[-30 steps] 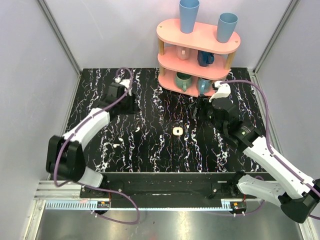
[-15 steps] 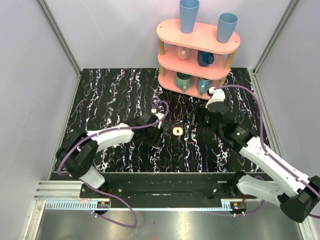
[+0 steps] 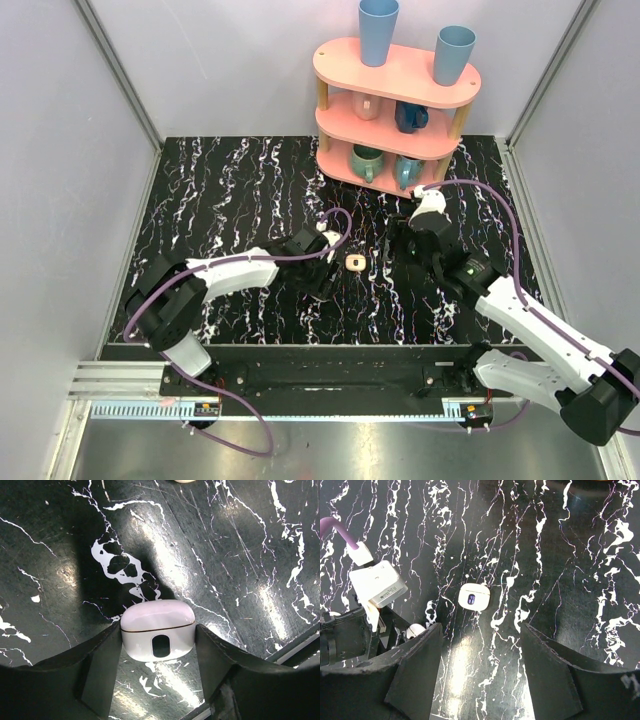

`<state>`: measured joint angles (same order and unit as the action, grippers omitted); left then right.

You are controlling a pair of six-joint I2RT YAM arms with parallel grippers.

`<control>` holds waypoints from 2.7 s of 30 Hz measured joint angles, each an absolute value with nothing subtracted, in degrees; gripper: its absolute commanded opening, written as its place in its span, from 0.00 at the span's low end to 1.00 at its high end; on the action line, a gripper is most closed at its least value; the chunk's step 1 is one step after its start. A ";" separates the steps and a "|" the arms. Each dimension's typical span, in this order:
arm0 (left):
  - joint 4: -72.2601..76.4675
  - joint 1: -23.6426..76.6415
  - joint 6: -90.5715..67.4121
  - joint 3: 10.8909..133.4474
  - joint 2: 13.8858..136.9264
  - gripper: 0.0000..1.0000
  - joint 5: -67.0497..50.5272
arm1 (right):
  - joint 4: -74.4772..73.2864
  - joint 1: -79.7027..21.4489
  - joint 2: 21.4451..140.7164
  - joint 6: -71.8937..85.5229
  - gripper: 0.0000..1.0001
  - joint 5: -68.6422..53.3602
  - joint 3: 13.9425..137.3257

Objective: Insert the wireless bluetooth earbuds into the charging case
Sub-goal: Place the charging case at the center of the board, then pick up the charging case from the center of the board.

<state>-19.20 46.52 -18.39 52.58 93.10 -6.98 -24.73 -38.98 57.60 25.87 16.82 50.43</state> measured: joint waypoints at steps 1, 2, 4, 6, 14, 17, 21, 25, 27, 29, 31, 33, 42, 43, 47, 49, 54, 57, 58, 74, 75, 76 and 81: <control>-19.22 46.57 -18.24 52.58 93.10 0.67 -6.90 | -24.86 -38.98 57.45 25.98 0.71 16.80 50.39; -19.22 46.59 -18.17 52.58 93.10 0.71 -6.87 | -24.91 -38.98 57.25 26.02 0.71 16.80 50.37; -19.25 46.63 -17.91 52.62 93.10 0.82 -6.85 | -24.88 -38.98 56.93 26.15 0.71 16.80 50.37; -19.22 46.68 -17.58 52.73 93.08 0.84 -6.79 | -24.88 -38.98 56.55 26.28 0.71 16.78 50.37; -20.62 46.92 -17.34 52.75 89.97 0.96 -2.74 | -24.82 -38.98 56.31 26.37 0.71 15.55 50.17; -21.89 46.59 -17.78 52.66 83.09 0.99 2.00 | -24.60 -38.94 56.27 25.45 0.72 13.13 48.88; -22.17 44.05 -18.00 52.58 69.60 0.99 6.61 | -24.69 -38.92 57.39 23.49 0.70 8.34 46.78; -22.20 37.23 -17.58 52.58 61.47 0.99 7.79 | -22.57 -39.70 63.18 22.92 0.71 0.16 46.68; -22.26 33.80 -17.19 52.47 60.84 0.99 7.73 | -21.56 -41.52 66.39 22.76 0.71 -1.23 46.68; -22.35 31.11 -16.75 51.68 60.86 0.99 7.03 | -20.75 -45.60 69.69 22.24 0.70 -1.15 46.72; -22.52 28.62 -16.53 50.52 60.71 0.99 5.54 | -20.25 -48.77 72.38 21.71 0.69 -1.54 46.96; -22.85 26.61 -16.43 49.58 60.40 0.99 3.40 | -19.14 -50.50 75.42 21.10 0.69 -2.42 47.51; -22.68 23.14 -15.84 48.73 56.12 0.99 -2.55 | -14.57 -53.43 85.14 19.79 0.68 -2.55 49.28; -22.65 23.03 -15.77 48.71 56.01 0.99 -2.83 | -14.22 -53.78 85.97 19.46 0.68 -2.57 49.89; -22.39 22.57 -15.62 48.01 55.42 0.99 -2.90 | -13.02 -54.92 88.99 17.47 0.68 -2.48 52.56; -22.37 22.44 -15.62 46.89 54.17 0.99 -2.90 | -12.71 -55.35 90.70 16.21 0.68 -2.39 53.98; -22.33 22.28 -15.42 46.44 53.36 0.99 -2.90 | -13.02 -55.55 94.78 13.19 0.67 -1.87 56.64; -22.39 22.24 -15.40 46.33 53.36 0.99 -2.92 | -13.23 -55.70 96.03 11.86 0.67 -1.34 56.99; -22.37 22.24 -15.40 46.33 53.36 0.99 -2.92 | -13.39 -55.79 96.18 11.53 0.67 -1.15 56.99; -22.17 21.85 -15.25 46.33 53.98 0.99 -4.58 | -13.63 -56.42 99.83 9.34 0.65 0.91 58.11; -22.17 21.82 -15.25 46.33 53.98 0.99 -4.58 | -13.65 -56.47 100.05 9.28 0.64 0.97 58.41; -22.17 21.78 -15.25 46.33 53.98 0.99 -4.58 | -13.63 -56.49 100.16 9.23 0.63 1.02 58.63; -22.17 21.76 -15.25 46.33 53.98 0.99 -4.58 | -13.58 -56.62 100.27 9.21 0.61 1.08 59.02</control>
<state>-22.17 21.76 -15.25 46.33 53.98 -4.58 -13.58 -56.62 100.27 9.21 1.08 59.02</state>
